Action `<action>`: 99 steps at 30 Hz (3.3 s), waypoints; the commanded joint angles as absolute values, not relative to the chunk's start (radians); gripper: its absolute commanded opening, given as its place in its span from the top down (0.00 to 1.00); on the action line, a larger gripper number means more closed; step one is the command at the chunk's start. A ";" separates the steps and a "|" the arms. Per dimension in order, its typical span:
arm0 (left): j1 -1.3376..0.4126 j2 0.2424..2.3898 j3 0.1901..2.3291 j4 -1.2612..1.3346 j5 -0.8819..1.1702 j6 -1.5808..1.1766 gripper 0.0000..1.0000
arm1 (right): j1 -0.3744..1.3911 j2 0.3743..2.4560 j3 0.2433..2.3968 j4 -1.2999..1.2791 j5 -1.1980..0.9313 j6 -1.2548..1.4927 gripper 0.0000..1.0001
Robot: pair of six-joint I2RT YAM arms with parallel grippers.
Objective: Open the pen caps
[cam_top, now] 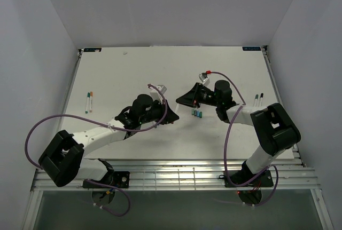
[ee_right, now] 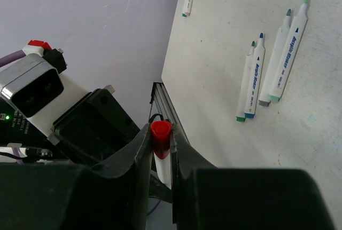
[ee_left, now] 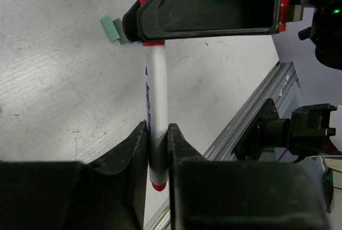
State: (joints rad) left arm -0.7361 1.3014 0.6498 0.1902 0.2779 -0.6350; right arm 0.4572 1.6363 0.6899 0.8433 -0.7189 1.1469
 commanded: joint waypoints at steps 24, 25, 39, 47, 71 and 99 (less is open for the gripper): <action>-0.761 1.049 0.476 0.373 0.485 -0.739 1.00 | 0.508 1.557 0.922 0.679 -0.266 0.654 0.92; -0.762 1.039 0.471 0.373 0.483 -0.745 1.00 | 0.518 1.546 0.934 0.578 -0.215 0.629 0.92; -0.813 1.011 0.440 0.341 0.274 -0.655 1.00 | 0.577 1.508 1.155 0.166 0.092 0.620 0.92; -0.810 0.954 0.472 -0.127 -0.224 -0.780 1.00 | 0.529 1.530 1.181 -0.155 0.032 0.528 0.92; -0.753 1.341 0.557 -0.157 -0.482 -0.805 1.00 | 0.342 1.427 0.716 -0.012 -0.248 0.488 0.92; -0.686 1.463 0.577 -0.072 -0.341 -0.781 0.48 | 0.341 1.509 0.669 0.040 -0.213 0.500 0.84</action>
